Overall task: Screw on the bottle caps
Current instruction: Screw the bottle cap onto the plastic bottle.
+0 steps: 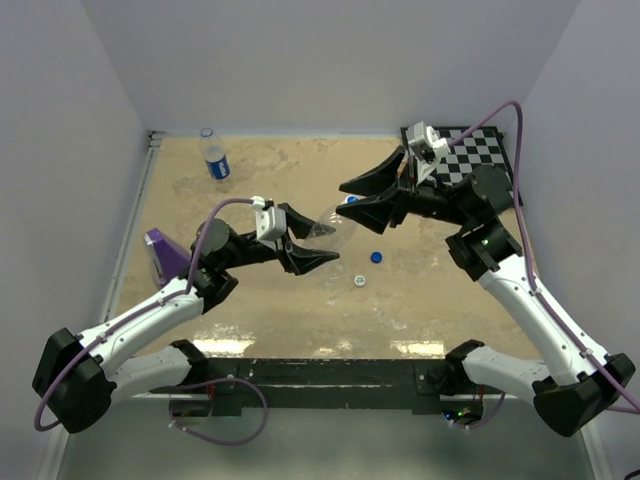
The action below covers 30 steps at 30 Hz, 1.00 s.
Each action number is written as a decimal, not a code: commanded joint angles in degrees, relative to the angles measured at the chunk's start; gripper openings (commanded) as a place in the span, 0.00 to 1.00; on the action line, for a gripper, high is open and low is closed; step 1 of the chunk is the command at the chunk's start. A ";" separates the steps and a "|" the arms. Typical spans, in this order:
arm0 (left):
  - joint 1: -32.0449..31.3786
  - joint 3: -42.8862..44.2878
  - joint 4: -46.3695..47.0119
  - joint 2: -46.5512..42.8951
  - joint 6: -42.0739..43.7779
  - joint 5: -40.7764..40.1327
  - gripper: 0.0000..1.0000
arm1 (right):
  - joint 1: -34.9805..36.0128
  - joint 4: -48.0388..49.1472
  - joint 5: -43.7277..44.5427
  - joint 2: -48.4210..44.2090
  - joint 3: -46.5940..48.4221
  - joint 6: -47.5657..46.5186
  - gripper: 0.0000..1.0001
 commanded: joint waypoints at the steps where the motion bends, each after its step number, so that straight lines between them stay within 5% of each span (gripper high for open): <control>1: 0.40 1.54 4.36 -0.33 -0.91 1.11 0.00 | -0.25 3.73 -2.25 0.14 -0.16 1.74 0.54; 8: 0.13 1.89 3.57 -0.77 -0.12 -0.73 0.00 | -0.25 3.82 -1.81 0.31 -0.34 1.75 0.19; 12: -3.98 3.03 -3.88 -3.57 7.59 -12.83 0.00 | -0.25 1.37 1.08 0.14 -0.17 0.52 0.03; 16: -12.07 5.05 -10.05 -5.16 16.39 -32.07 0.00 | -0.25 -1.01 4.86 0.23 0.01 0.25 0.00; 30: -27.99 13.04 -11.90 4.93 32.04 -79.19 0.00 | 1.07 -11.82 24.11 1.98 -0.43 3.76 0.00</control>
